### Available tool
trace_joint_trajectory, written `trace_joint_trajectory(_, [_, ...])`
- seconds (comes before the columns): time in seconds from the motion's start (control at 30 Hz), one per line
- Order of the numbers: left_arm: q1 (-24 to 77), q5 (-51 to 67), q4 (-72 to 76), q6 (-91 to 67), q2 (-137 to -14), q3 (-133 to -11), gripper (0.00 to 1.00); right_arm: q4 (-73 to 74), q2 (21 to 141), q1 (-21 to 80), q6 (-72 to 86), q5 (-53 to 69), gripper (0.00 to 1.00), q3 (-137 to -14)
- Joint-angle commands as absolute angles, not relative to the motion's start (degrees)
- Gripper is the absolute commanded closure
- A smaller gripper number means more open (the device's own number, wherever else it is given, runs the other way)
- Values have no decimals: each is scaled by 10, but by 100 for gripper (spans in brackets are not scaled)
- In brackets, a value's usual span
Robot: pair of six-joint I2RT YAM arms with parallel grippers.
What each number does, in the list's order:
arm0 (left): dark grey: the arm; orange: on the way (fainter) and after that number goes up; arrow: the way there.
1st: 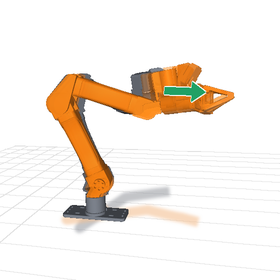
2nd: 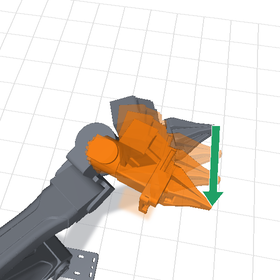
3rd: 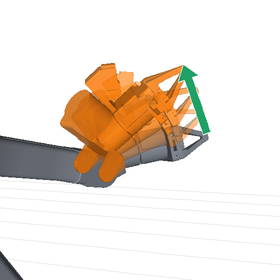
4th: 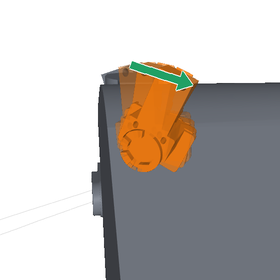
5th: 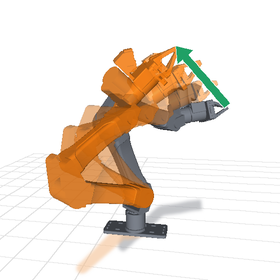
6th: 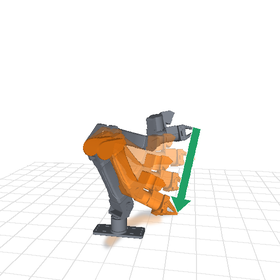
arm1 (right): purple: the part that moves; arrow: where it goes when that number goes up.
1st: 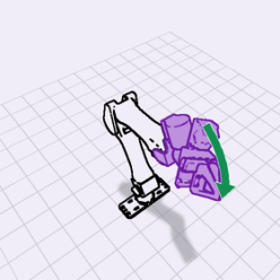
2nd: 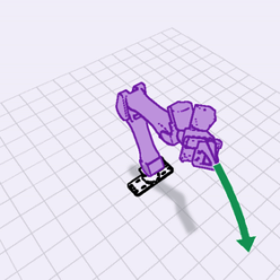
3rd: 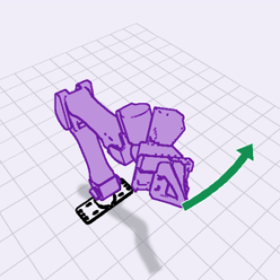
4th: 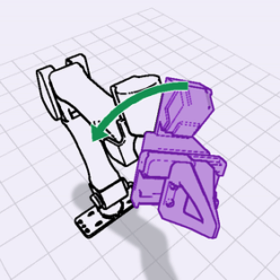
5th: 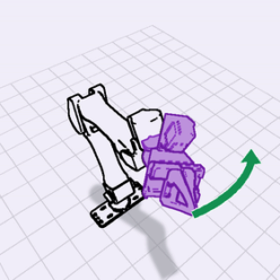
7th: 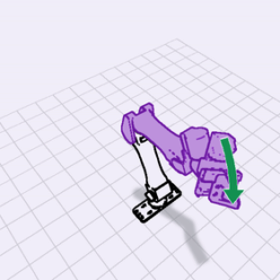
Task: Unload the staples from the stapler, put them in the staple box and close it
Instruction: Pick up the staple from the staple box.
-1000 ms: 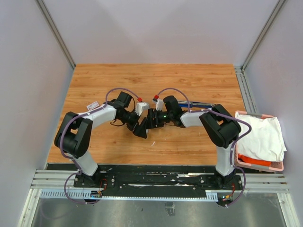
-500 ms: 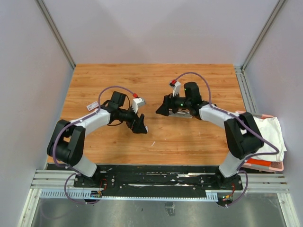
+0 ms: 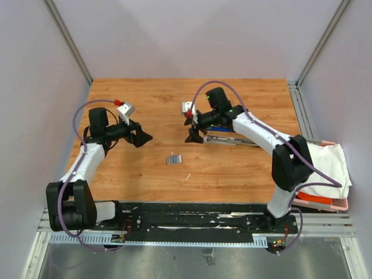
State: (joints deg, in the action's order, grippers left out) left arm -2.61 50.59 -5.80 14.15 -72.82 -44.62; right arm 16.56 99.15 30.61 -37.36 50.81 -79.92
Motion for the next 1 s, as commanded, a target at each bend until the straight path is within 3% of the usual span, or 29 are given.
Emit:
trace_joint_trajectory(0.0, [-93,570,-80,215,-692,-428,2,285,1057,388,-515,474,22,-824])
trace_joint_trajectory(0.2, [-187,660,-39,207,-687,-397,2,238,1099,441,-521,449,29,-813])
trace_joint_trajectory(0.4, [-193,677,-168,331,-694,-425,2,204,1124,459,-467,426,35,-807])
trace_joint_trajectory(0.97, [-193,655,-83,275,-669,-386,2,136,1175,473,-383,348,38,-802])
